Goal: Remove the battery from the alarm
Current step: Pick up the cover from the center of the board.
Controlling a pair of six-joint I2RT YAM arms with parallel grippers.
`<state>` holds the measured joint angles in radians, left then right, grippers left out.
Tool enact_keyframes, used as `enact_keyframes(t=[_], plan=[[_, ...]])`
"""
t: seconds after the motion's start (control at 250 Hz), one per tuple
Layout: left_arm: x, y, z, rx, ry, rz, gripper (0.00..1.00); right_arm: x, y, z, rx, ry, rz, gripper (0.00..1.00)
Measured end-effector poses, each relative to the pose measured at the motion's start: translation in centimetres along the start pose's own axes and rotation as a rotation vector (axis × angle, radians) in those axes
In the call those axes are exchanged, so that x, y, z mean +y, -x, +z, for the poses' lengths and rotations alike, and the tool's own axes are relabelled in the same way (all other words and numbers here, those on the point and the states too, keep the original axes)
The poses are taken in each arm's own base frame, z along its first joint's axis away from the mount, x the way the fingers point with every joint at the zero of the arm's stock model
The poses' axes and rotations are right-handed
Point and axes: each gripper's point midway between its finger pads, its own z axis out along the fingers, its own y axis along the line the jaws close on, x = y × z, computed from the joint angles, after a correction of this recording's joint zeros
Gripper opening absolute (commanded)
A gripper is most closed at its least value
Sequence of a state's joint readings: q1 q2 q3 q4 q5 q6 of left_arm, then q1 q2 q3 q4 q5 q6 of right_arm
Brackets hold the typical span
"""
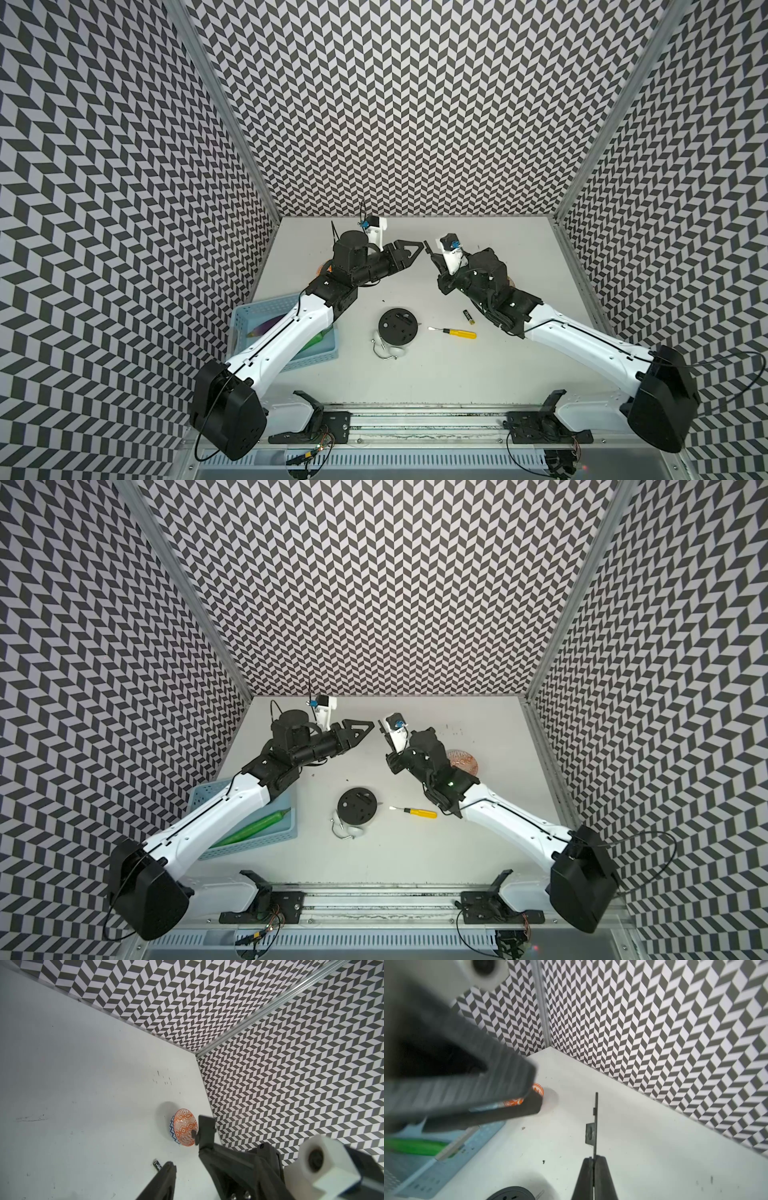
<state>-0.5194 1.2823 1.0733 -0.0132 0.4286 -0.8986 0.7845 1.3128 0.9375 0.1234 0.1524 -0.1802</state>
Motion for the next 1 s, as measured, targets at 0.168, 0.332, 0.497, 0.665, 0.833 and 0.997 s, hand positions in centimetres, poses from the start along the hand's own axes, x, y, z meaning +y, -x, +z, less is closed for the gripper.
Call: enact_keyframes(t=[0.168,0.332,0.497,0.665,0.833,0.997], plan=[[-0.5,-0.7,-0.7,0.021,-0.022,-0.068,0.57,1.8,-1.8,-1.6,-0.03,-0.004,-0.266,0.0],[0.3,-1.4,-0.7,0.05,0.006,-0.11,0.53,1.5,-0.8,-2.0,-0.066,-0.065,-0.423,0.0],[0.7,-2.0,-0.6,0.074,0.022,-0.138,0.43,2.0,0.3,-2.3,-0.095,-0.1,-0.519,0.0],[0.7,-2.3,-0.5,0.094,0.013,-0.149,0.36,2.5,1.0,-2.6,-0.111,-0.129,-0.588,0.0],[0.9,-2.7,-0.2,0.11,0.02,-0.154,0.23,2.6,1.0,-2.6,-0.102,-0.158,-0.641,0.0],[1.2,-2.8,-0.3,0.111,0.03,-0.155,0.0,2.7,0.5,-2.1,-0.077,-0.185,-0.702,0.0]])
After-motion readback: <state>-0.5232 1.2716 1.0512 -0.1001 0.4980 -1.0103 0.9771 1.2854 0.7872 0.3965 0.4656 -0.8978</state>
